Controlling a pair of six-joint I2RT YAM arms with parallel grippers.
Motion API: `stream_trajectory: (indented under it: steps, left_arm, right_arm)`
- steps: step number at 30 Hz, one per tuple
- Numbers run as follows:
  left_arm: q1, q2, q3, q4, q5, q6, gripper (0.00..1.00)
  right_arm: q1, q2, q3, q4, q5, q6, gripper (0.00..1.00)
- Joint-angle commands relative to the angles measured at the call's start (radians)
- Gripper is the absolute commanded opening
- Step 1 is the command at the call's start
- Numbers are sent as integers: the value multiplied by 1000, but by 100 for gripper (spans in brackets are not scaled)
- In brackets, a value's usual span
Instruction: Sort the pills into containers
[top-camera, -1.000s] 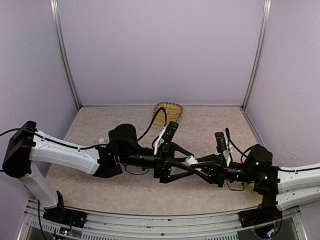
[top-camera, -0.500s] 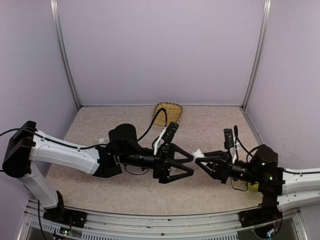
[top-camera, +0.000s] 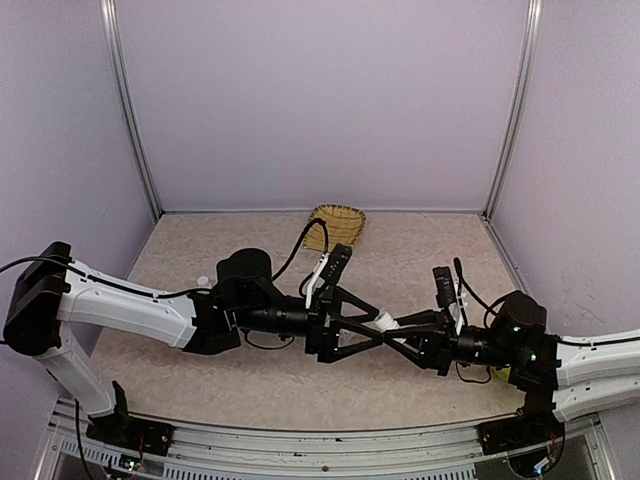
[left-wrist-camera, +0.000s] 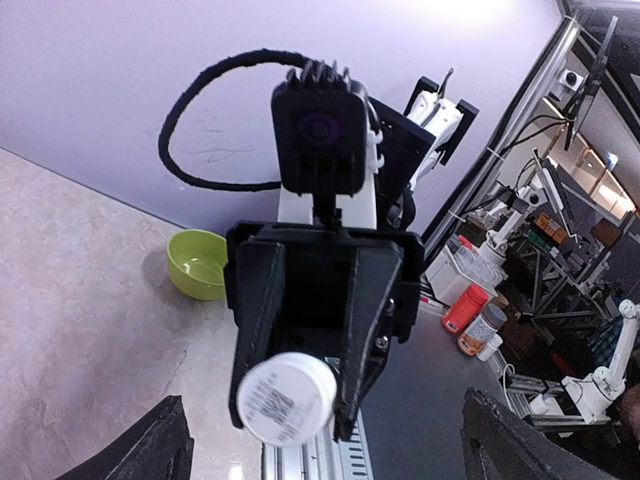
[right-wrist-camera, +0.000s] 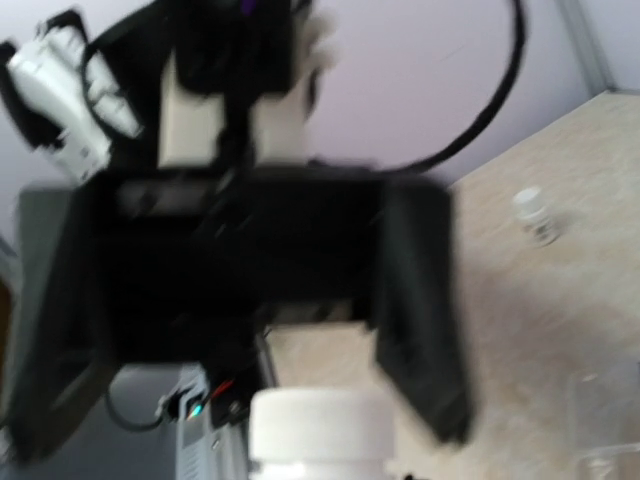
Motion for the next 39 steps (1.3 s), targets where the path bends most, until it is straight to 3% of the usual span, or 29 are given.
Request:
stream_trajectory:
  steps: [1,9,21,32,39]
  left_arm:
    - [20,-29,-5,29,-10,-7,91]
    - [-6,38,68,49,58,-9,90]
    - [-19,67,83,67,102,-1,90]
    - [-21,47,71,61,88,12,89]
    - [-26,39,61,61,78,19,89]
  right_arm:
    - [-5,74,22,98,-111,11,18]
    - [-3,208,45,213,-164,56,18]
    - [-4,220,50,238,-187,57,18]
    - [-4,227,46,166,-79,59,17]
    - [-4,146,25,58,101,64,17]
